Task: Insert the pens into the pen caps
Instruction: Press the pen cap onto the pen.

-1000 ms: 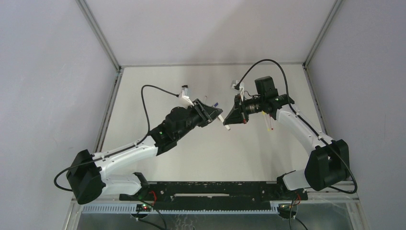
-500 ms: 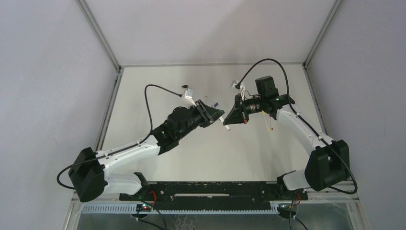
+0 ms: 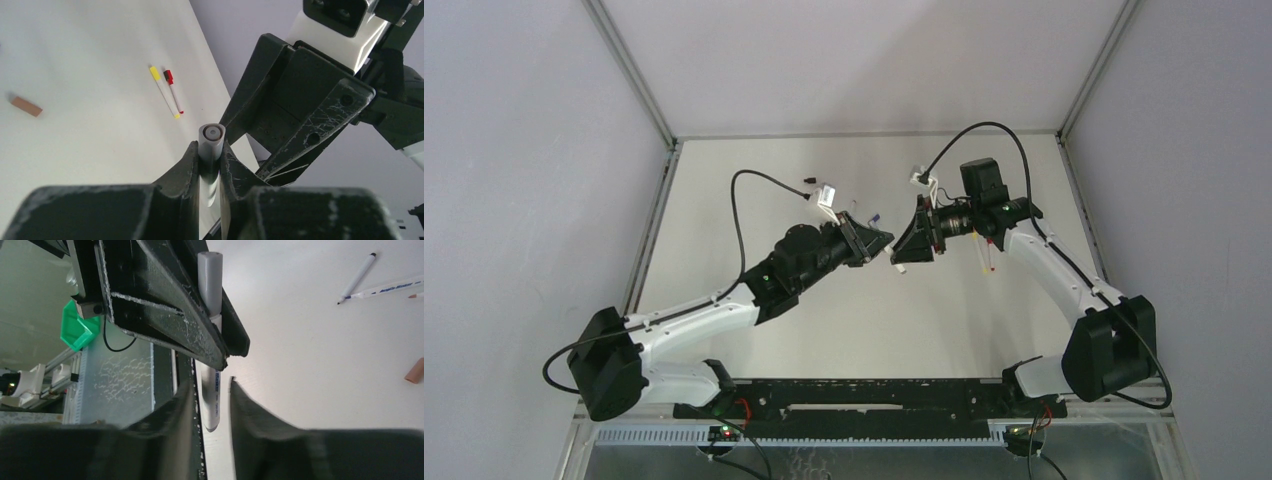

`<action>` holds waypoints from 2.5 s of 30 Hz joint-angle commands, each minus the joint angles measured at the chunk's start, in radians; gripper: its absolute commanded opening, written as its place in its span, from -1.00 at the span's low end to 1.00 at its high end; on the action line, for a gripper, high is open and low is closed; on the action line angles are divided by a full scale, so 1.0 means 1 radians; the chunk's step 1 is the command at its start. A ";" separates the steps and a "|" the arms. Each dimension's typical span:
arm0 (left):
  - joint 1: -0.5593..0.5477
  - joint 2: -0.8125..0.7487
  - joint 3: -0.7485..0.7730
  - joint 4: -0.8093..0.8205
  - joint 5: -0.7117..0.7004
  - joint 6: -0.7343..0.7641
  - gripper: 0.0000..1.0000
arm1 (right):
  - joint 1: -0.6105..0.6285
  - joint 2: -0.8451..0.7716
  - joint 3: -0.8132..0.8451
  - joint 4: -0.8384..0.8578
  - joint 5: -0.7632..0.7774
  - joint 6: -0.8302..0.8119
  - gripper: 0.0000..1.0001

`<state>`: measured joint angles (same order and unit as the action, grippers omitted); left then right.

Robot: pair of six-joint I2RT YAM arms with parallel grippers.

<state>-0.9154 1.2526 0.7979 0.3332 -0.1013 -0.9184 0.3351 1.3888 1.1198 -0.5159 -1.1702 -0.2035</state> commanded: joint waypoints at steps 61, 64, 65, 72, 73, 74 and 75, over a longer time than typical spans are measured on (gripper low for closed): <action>0.005 -0.102 0.054 0.235 0.193 0.163 0.19 | -0.008 -0.091 0.005 -0.120 -0.319 -0.165 -1.00; 0.005 -0.084 0.061 0.254 0.195 0.147 0.06 | -0.008 -0.091 0.003 -0.124 -0.318 -0.168 -1.00; 0.006 -0.078 0.064 0.258 0.196 0.145 0.02 | -0.008 -0.091 0.004 -0.125 -0.318 -0.169 -1.00; 0.006 -0.059 0.070 0.257 0.200 0.129 -0.14 | -0.008 -0.088 0.004 -0.124 -0.316 -0.169 -1.00; 0.006 -0.055 0.070 0.257 0.201 0.127 -0.14 | -0.008 -0.088 0.004 -0.123 -0.314 -0.167 -1.00; 0.005 -0.053 0.071 0.257 0.202 0.124 -0.14 | -0.008 -0.087 0.003 -0.122 -0.312 -0.165 -1.00; 0.005 -0.052 0.070 0.258 0.204 0.121 -0.14 | -0.007 -0.087 0.004 -0.122 -0.311 -0.166 -1.00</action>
<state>-0.9138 1.1950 0.7956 0.5560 0.0834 -0.7780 0.3225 1.3350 1.1191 -0.6395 -1.4677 -0.3531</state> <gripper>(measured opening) 0.430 0.096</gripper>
